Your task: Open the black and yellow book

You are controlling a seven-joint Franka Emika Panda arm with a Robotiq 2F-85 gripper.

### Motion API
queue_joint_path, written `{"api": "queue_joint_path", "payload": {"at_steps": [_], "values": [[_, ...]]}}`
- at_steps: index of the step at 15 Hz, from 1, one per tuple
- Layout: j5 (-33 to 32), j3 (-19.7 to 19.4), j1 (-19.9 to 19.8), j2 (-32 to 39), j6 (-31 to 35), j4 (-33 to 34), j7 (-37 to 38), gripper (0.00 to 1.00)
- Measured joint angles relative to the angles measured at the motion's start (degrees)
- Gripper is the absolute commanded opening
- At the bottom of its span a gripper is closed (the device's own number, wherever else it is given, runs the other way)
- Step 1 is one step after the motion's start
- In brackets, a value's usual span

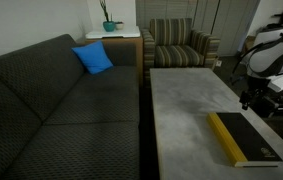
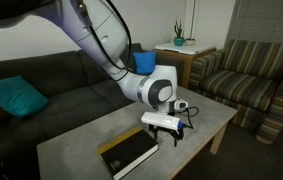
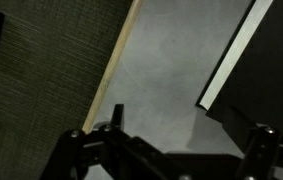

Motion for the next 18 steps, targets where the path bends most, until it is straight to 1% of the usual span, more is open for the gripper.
{"api": "queue_joint_path", "payload": {"at_steps": [6, 7, 8, 11, 15, 17, 18], "values": [[0.00, 0.27, 0.00, 0.00, 0.02, 0.00, 0.00, 1.00], [-0.68, 0.74, 0.33, -0.45, 0.45, -1.22, -1.51, 1.00], [-1.43, 1.36, 1.16, -1.45, 1.36, -3.99, -2.98, 1.00], [-4.22, 2.69, 5.70, -3.69, 4.07, -12.15, -4.91, 1.00], [-9.05, 3.72, 12.45, -7.44, 6.26, -22.72, -5.47, 1.00], [-9.61, 3.98, 15.24, -9.11, 6.62, -26.63, -5.44, 1.00], [-9.62, 3.97, 15.88, -9.53, 6.69, -27.49, -5.44, 1.00]]}}
